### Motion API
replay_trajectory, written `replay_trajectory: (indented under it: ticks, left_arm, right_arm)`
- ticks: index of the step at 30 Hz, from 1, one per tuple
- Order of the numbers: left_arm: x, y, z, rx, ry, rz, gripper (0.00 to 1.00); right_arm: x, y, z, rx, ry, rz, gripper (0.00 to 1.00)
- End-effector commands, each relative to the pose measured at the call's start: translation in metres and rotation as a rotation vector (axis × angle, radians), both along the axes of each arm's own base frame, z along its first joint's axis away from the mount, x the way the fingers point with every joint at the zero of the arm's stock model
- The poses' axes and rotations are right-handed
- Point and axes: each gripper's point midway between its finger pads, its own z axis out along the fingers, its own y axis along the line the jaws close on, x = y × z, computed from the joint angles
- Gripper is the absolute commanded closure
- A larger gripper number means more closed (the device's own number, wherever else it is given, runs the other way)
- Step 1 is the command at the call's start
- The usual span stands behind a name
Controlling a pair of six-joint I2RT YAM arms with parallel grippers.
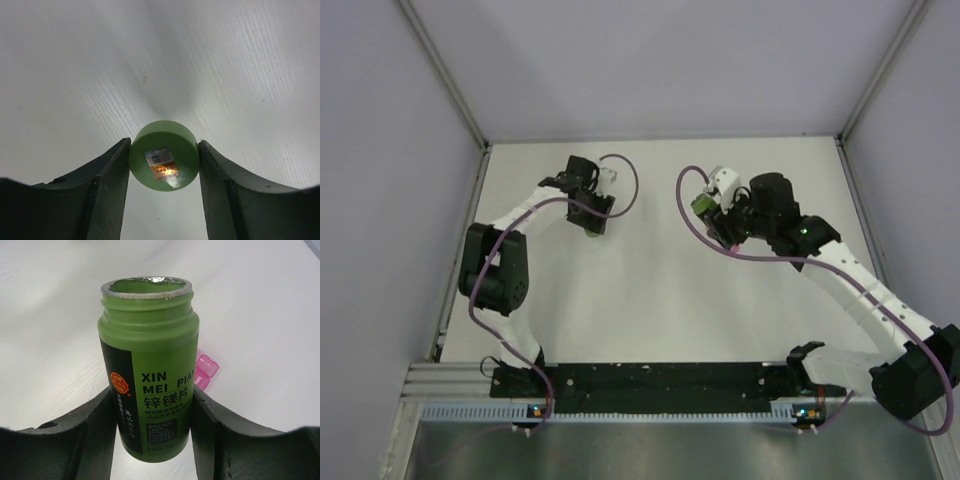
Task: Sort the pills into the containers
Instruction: Place the lid of the pill bottle at the center of the board.
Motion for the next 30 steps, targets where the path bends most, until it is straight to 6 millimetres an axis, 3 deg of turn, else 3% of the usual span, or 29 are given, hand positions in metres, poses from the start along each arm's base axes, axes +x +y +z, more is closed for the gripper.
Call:
replay_trajectory:
  ticks: [1,8,17,21,25,30]
  left_arm:
    - [0.013,0.013,-0.001,-0.011,0.01,0.072,0.93]
    - [0.019,0.026,-0.025,-0.001,0.06,0.13,0.9]
    - [0.019,0.035,-0.049,0.018,0.089,0.165,0.75]
    - [0.019,0.034,-0.048,0.005,0.066,0.164,0.63]
    - [0.017,0.032,-0.047,-0.01,0.063,0.165,0.43]
    - [0.022,0.03,-0.028,-0.036,0.011,0.172,0.2]
  right_arm:
    - [-0.002,0.0,0.016,0.045,-0.058,0.013,1.0]
    - [-0.005,-0.003,0.01,0.04,-0.052,0.014,1.0]
    - [-0.007,-0.01,-0.001,0.031,-0.036,0.001,1.0]
    - [-0.009,-0.016,-0.009,0.026,-0.021,-0.012,1.0]
    - [-0.009,-0.023,-0.015,0.028,-0.016,-0.027,1.0]
    - [-0.01,-0.031,-0.023,0.026,-0.001,-0.043,1.0]
